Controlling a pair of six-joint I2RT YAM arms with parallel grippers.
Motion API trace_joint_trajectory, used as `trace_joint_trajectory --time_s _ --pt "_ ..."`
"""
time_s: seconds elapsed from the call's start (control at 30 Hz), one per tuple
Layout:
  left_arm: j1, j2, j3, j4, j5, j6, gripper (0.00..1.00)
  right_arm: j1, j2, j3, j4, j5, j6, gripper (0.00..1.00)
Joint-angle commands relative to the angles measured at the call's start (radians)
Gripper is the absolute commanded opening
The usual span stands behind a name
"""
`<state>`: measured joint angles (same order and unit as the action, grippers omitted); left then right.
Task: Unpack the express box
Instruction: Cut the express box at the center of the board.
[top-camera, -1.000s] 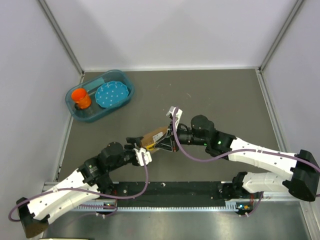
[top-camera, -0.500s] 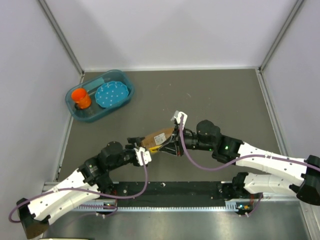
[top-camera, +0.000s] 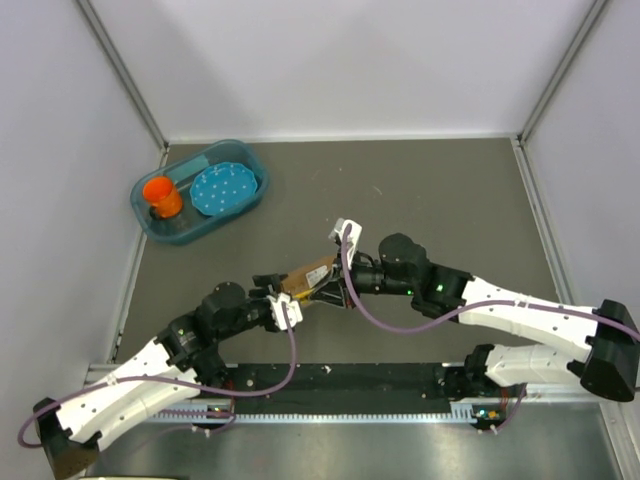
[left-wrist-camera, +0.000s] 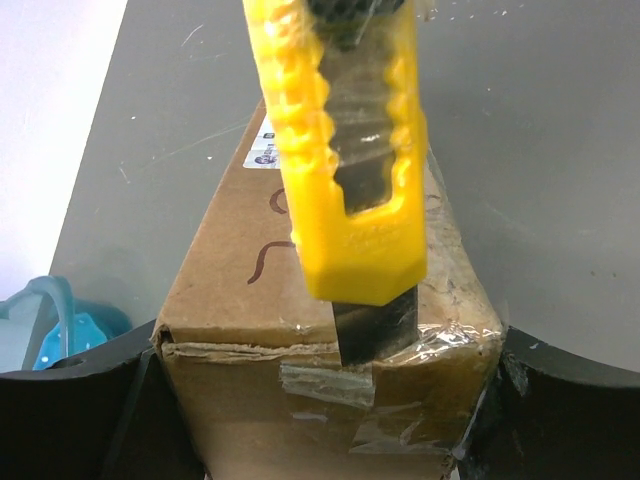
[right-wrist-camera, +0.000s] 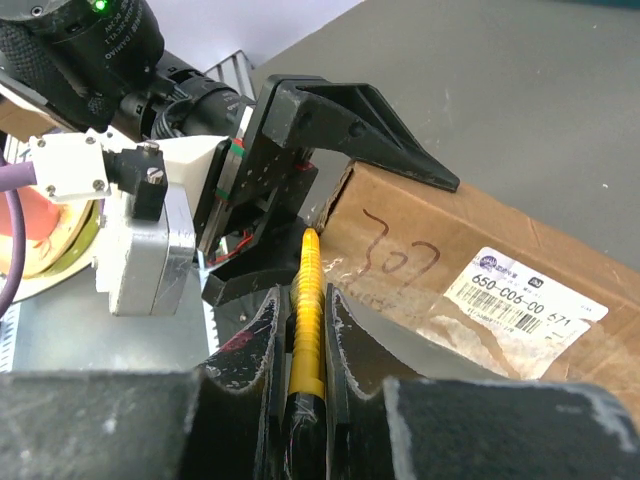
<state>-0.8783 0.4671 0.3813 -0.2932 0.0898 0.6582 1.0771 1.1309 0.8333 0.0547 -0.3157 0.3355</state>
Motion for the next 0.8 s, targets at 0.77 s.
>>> trace_joint_trajectory --time_s 0.77 --pt "0.038 0.008 0.05 0.174 -0.028 -0.057 0.24 0.015 -0.052 -0.025 -0.197 -0.06 -0.024 0.0"
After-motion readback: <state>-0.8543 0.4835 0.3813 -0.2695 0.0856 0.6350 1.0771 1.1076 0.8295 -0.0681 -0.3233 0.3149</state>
